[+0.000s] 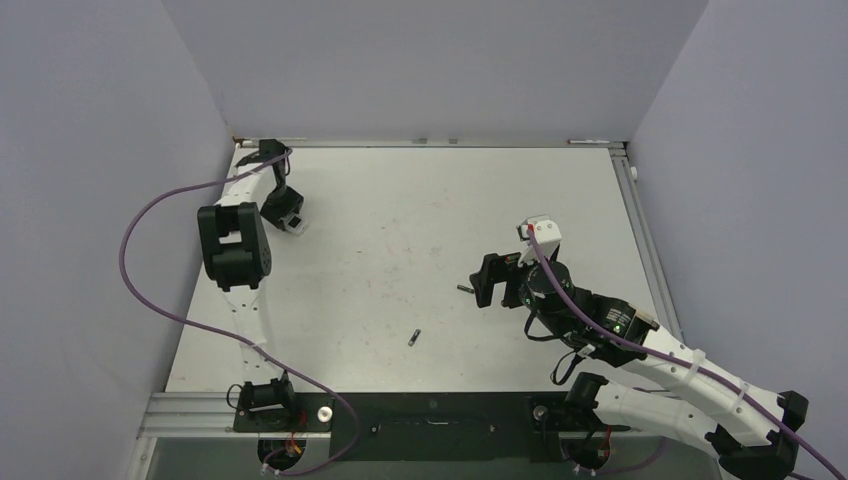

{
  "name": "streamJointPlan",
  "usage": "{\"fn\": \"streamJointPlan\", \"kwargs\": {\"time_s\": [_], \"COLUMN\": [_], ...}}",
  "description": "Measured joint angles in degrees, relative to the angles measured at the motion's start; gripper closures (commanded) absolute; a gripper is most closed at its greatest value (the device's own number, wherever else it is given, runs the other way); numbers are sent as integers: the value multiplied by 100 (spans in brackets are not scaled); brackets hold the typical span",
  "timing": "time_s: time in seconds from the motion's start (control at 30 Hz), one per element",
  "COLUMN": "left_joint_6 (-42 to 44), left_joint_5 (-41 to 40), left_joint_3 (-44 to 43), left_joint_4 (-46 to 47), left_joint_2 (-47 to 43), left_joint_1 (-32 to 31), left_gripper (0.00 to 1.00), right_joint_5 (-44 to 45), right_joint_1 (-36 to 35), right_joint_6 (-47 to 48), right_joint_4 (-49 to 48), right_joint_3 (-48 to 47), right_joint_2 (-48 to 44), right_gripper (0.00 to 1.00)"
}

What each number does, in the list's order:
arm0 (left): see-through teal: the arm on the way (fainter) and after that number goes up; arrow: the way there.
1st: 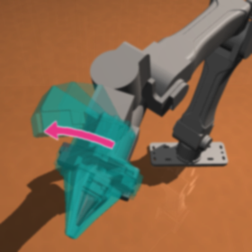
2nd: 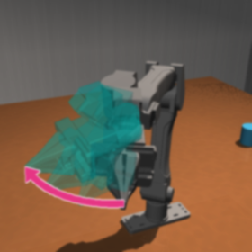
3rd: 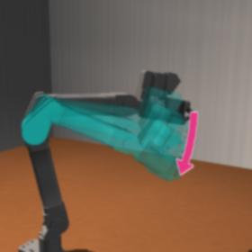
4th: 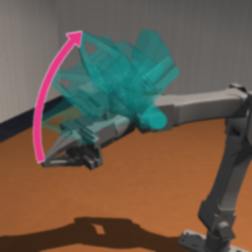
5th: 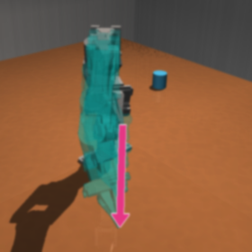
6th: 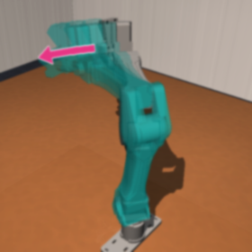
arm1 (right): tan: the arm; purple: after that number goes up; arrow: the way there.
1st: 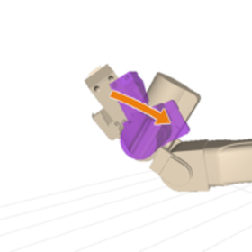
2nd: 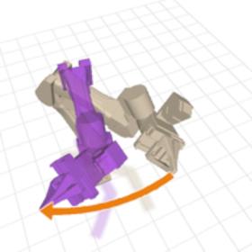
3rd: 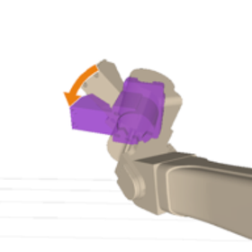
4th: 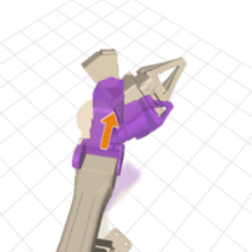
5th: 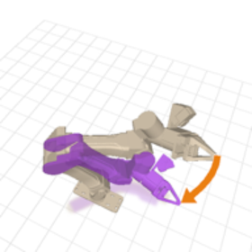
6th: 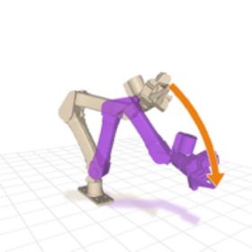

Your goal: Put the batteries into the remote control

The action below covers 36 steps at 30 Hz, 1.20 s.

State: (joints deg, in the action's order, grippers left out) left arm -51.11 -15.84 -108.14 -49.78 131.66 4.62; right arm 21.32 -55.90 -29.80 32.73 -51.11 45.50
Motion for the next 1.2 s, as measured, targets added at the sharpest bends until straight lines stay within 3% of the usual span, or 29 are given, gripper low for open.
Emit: {"fn": "streamJointPlan", "kwargs": {"time_s": [0.27, 0.67, 1.0, 1.2], "left_joint_6": [284, 1233, 2277, 2844], "left_joint_5": [468, 1021, 1550, 1550], "left_joint_3": [1119, 1958, 2850, 3132], "left_joint_4": [686, 763, 885, 859], "left_joint_2": [-680, -1910, -3788, -4546], "left_joint_1": [-7, -570, -1521, -2540], "left_gripper": [100, 100, 100, 100], "right_joint_5": [-87, -225, -238, -232], "right_joint_1": [0, 0, 0, 0], "right_joint_6": [-286, -461, -461, -450], "right_joint_4": [103, 278, 575, 745], "right_joint_3": [144, 131, -81, -160], "right_joint_2": [-28, 109, 260, 260], "right_gripper": [6, 4, 2, 2]}}
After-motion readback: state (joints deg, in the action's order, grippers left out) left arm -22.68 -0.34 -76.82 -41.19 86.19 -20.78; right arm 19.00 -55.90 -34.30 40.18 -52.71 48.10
